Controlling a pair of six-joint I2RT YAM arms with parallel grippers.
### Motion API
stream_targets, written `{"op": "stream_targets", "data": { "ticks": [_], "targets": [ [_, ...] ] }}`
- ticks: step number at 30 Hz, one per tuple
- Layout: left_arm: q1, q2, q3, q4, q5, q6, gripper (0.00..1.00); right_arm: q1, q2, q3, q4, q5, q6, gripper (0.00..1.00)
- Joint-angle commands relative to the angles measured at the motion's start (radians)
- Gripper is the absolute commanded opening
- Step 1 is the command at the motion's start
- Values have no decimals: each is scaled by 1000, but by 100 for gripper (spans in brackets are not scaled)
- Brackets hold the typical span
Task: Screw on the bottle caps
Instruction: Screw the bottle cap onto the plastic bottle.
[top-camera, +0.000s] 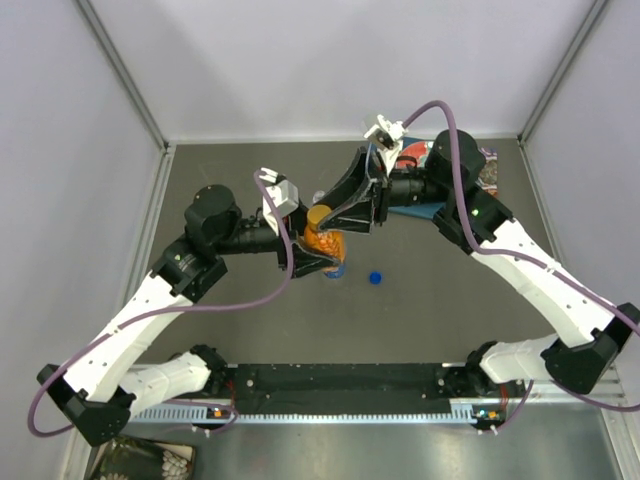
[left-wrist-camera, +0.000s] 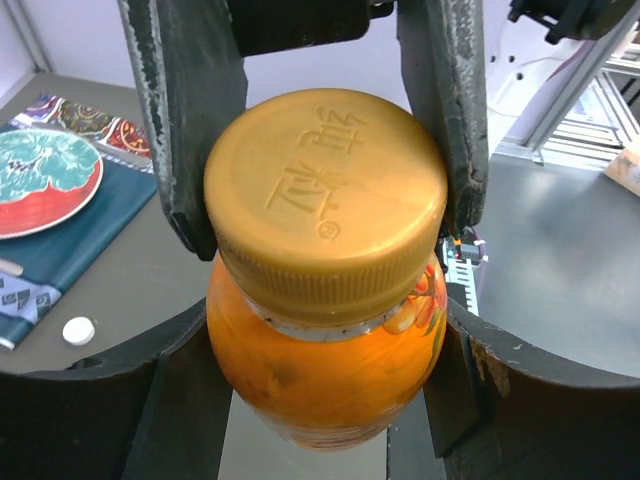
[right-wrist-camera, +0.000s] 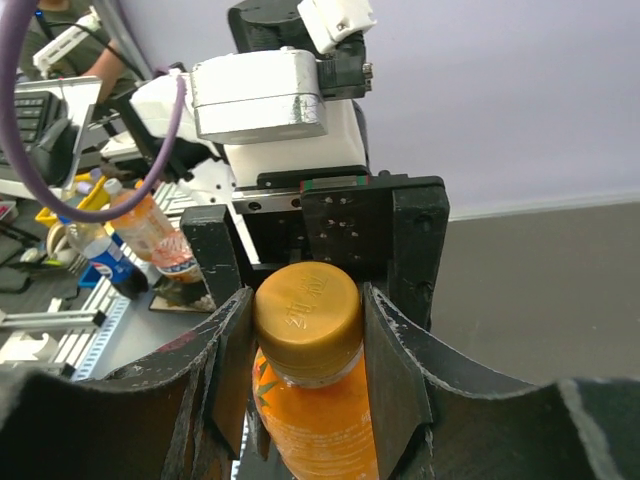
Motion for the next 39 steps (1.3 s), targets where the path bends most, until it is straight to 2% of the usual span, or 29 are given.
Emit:
{"op": "stream_targets", "data": {
  "ticks": [1,7,10,14,21,28,32,35,36,37,39],
  "targets": [
    [2,-16,28,51,-123,52,0,14,-6,37,-168,85,-49,2],
    [4,-19,26,37,-211,67,0,49,9,115,-338,209,-130,0],
    [2,-23,19,34,-282,76,0,101,35,182,-459,330,-204,0],
    [1,-27,8,29,-330,78,0,166,83,245,-541,524,-226,0],
    [1,-27,3,31,-357,76,0,224,129,300,-578,714,-187,0],
    [-2,-23,0,26,-495,114,0,314,183,411,-676,1101,-170,0],
    [-3,-24,-6,28,-587,119,0,360,233,477,-717,1223,-172,0],
    [-4,-24,-9,31,-637,122,0,371,265,517,-733,1237,-161,0],
    [-4,-26,-9,32,-640,122,0,371,269,526,-733,1233,-158,4],
    [-3,-27,-9,32,-637,122,0,373,267,529,-733,1234,-152,19],
    [-3,-35,-15,34,-632,116,0,373,253,538,-728,1242,-158,24]
  ]
}}
